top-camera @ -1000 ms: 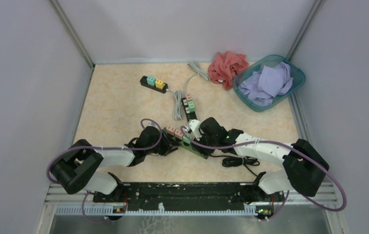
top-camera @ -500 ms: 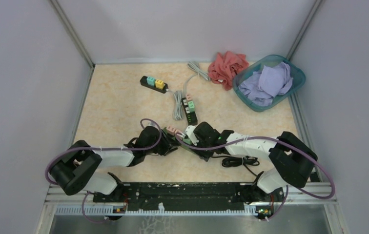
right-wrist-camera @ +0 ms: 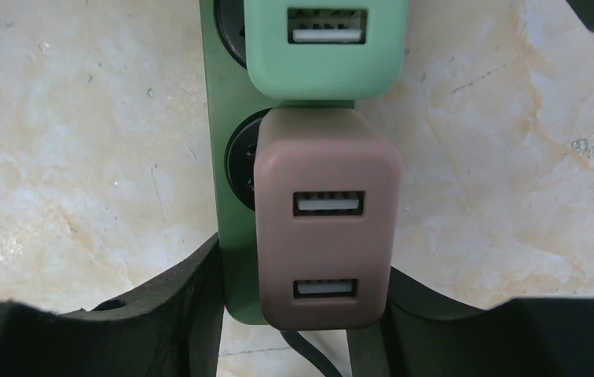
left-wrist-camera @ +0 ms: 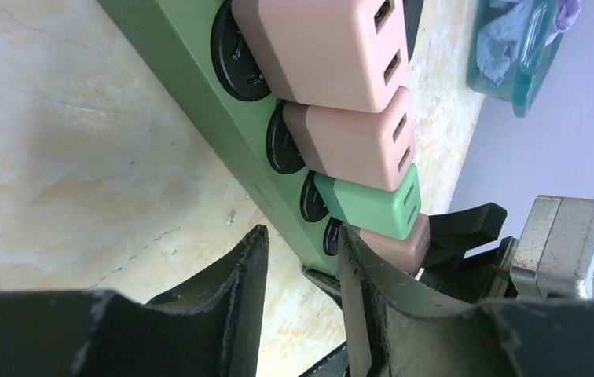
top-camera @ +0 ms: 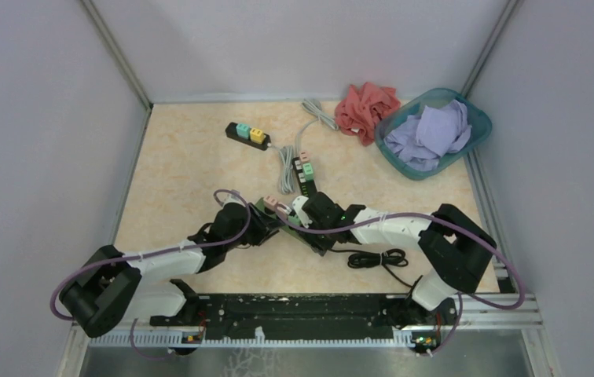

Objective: Insert the plug
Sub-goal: Adjust the socket at the center of the board, then press the plug into the socket.

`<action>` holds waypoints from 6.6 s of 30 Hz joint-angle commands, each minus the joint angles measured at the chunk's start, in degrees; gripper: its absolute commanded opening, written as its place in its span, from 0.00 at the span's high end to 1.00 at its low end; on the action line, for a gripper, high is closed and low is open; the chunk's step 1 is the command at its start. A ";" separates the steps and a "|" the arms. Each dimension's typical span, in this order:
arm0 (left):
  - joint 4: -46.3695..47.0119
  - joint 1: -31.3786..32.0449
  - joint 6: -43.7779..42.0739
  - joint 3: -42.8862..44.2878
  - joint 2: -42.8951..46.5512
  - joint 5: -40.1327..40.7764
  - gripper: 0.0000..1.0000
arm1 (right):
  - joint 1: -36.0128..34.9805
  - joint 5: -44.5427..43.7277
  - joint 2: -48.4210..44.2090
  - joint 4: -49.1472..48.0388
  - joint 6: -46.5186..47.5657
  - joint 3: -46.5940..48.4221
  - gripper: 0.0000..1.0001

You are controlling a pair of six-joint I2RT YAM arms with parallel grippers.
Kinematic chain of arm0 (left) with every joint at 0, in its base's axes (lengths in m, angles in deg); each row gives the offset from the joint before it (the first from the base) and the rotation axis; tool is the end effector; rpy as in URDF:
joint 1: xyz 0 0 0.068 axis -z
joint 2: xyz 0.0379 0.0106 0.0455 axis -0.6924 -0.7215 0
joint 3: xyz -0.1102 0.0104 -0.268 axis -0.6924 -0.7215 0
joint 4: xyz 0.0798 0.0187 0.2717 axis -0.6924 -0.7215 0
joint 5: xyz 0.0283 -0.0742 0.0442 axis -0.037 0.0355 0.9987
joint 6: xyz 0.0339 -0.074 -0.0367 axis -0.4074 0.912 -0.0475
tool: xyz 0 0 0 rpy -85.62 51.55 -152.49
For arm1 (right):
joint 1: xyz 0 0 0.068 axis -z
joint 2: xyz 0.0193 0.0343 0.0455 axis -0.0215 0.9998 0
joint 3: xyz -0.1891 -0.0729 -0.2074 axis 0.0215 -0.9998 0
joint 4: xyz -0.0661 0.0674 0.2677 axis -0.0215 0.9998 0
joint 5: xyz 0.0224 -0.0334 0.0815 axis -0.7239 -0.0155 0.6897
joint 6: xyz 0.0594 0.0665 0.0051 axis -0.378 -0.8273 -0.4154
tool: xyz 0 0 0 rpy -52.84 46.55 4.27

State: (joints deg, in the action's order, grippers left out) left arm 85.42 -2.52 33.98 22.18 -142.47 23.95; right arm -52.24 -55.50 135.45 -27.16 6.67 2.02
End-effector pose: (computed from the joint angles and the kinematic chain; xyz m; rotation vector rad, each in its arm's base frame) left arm 0.2028 -0.1749 0.1220 -0.6717 2.2537 -1.0786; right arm 0.1948 0.2618 0.1251 -1.2502 2.3332 0.2929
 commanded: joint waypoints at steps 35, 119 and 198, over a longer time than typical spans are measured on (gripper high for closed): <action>4.35 -4.56 -1.29 0.96 -6.81 -3.62 0.60 | 0.04 -0.66 1.15 6.37 0.62 18.04 0.51; 5.37 -5.18 -1.56 1.71 -9.36 -6.13 0.67 | 0.18 0.59 16.21 9.19 5.78 4.12 1.00; 3.51 -5.25 -2.96 2.22 -8.10 -5.47 0.64 | 0.67 -2.18 4.07 11.18 4.18 16.55 0.75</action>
State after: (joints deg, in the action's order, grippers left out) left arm 89.51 -7.36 32.52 22.86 -152.45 17.35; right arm -51.52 -55.77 139.13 -17.30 10.87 20.43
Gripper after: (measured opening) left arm 0.351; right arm 0.177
